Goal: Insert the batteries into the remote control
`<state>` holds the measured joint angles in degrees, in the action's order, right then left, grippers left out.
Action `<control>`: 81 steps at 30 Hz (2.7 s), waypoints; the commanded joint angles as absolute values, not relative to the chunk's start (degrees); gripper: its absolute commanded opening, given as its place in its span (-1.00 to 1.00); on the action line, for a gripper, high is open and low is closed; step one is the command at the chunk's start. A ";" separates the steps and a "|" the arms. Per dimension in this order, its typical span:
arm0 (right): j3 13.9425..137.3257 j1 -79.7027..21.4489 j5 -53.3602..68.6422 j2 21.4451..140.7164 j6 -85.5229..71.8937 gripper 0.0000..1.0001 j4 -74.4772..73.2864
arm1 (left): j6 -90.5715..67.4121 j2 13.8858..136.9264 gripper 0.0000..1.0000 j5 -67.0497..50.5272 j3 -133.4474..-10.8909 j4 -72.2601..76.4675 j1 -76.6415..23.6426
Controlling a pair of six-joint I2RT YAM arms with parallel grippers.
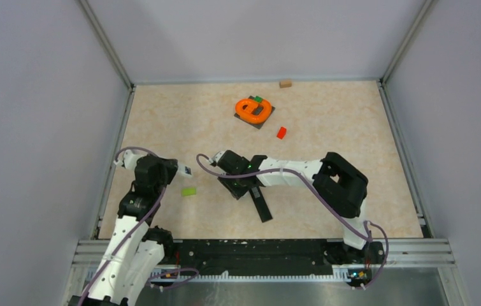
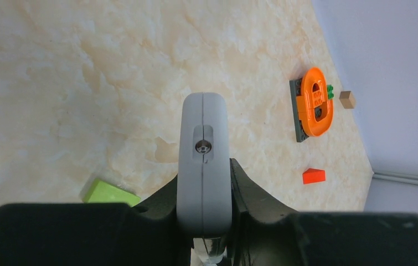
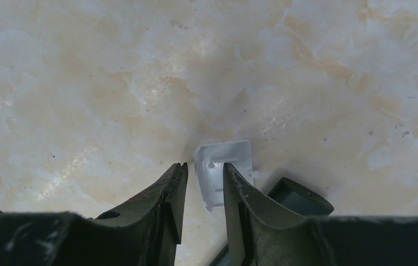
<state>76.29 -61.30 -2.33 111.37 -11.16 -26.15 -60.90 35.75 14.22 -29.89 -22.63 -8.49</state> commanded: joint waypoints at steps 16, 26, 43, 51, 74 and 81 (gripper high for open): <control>81.38 -63.90 -8.66 115.21 -12.19 -0.45 -32.26 | -59.95 33.05 -1.00 16.50 -31.52 -23.85 -7.91; 80.73 -64.62 -6.45 116.44 -15.35 -0.67 -31.53 | -59.71 32.36 -1.00 14.94 -31.13 -23.60 -7.93; 68.85 -49.38 10.48 91.14 -33.77 -1.00 -6.18 | -58.61 44.45 -1.00 -4.58 -28.71 5.06 -7.91; 65.70 -43.07 18.36 83.82 -53.12 -1.00 20.89 | -65.29 61.78 -1.00 -17.61 -33.42 34.67 -7.91; 67.70 -42.28 20.11 93.55 -79.02 -1.00 41.53 | -87.91 72.76 -1.00 -23.62 -34.92 56.93 -7.91; 67.18 -42.14 20.00 93.60 -79.71 -1.00 41.25 | -89.87 71.71 -1.00 -24.08 -34.46 57.26 -7.86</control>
<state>66.65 -42.57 19.75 93.19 -78.72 38.48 -87.66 73.56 -23.16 -34.11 52.31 -8.23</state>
